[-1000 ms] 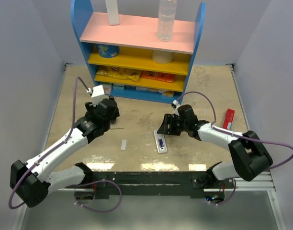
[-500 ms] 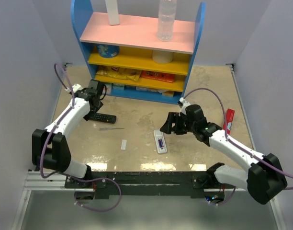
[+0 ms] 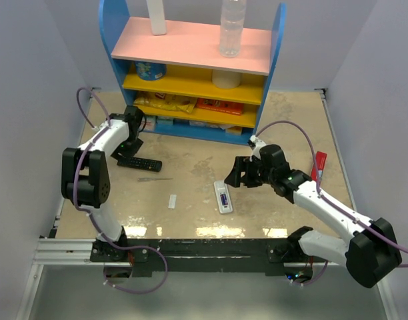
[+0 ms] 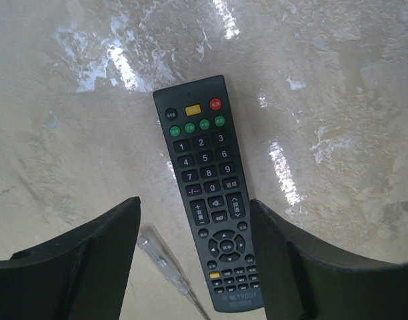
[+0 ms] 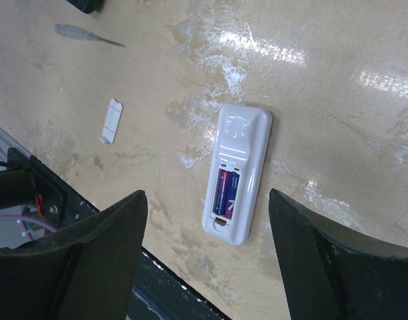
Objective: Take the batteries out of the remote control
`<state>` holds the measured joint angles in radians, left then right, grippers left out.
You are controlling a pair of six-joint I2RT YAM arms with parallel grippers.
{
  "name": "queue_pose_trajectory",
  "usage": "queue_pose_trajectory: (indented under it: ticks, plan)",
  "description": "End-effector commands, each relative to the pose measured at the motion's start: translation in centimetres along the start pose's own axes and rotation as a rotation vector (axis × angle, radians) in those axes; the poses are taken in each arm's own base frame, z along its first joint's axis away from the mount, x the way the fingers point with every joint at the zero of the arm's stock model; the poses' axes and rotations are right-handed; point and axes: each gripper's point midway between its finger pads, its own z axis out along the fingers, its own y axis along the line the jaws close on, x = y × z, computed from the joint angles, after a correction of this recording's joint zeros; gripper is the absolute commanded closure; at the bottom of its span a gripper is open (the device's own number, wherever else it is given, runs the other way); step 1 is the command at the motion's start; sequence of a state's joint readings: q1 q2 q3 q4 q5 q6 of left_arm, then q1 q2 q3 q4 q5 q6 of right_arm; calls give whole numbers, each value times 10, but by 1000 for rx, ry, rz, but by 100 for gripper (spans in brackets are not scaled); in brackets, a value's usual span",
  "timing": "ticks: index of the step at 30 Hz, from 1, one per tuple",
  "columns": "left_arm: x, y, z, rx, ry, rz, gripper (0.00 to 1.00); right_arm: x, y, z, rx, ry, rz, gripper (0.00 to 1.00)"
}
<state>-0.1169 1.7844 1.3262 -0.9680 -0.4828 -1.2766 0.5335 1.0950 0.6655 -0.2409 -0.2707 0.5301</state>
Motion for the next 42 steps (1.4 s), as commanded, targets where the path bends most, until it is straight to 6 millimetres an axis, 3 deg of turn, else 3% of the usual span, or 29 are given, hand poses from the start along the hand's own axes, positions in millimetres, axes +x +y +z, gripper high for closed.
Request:
queue_pose_trajectory:
  ticks: [1, 10, 21, 28, 33, 35, 38, 40, 41, 42]
  plan:
    - [-2, -17, 6, 27, 23, -68, 25, -18, 11, -3, -25, -41, -35, 24]
    - [4, -6, 28, -33, 11, -88, 28, -14, 10, 1, -37, -24, -36, 24]
    - [17, 2, 50, -73, 29, -87, 23, -14, 15, -1, -60, -24, -42, 24]
    - [23, 14, 54, -97, 28, -93, 47, -13, 16, 0, -68, -16, -41, 24]
    - [8, 12, 40, -50, -15, -57, 71, -18, 19, -3, -75, -29, -58, 25]
    - [-3, 8, 27, 6, -40, -62, 78, -19, 21, -4, -78, -31, -64, 25]
    - [-13, -3, 5, 145, -58, -37, 99, -24, 24, -7, -88, -46, -74, 25]
    - [-16, -3, -12, 248, -70, 9, 100, -27, 28, -8, -101, -59, -81, 25]
    - [-17, -18, -24, 352, -64, 11, 100, -27, 30, -10, -110, -60, -84, 25]
    - [-18, -21, -32, 413, -80, 66, 100, -29, 32, -10, -121, -67, -86, 25]
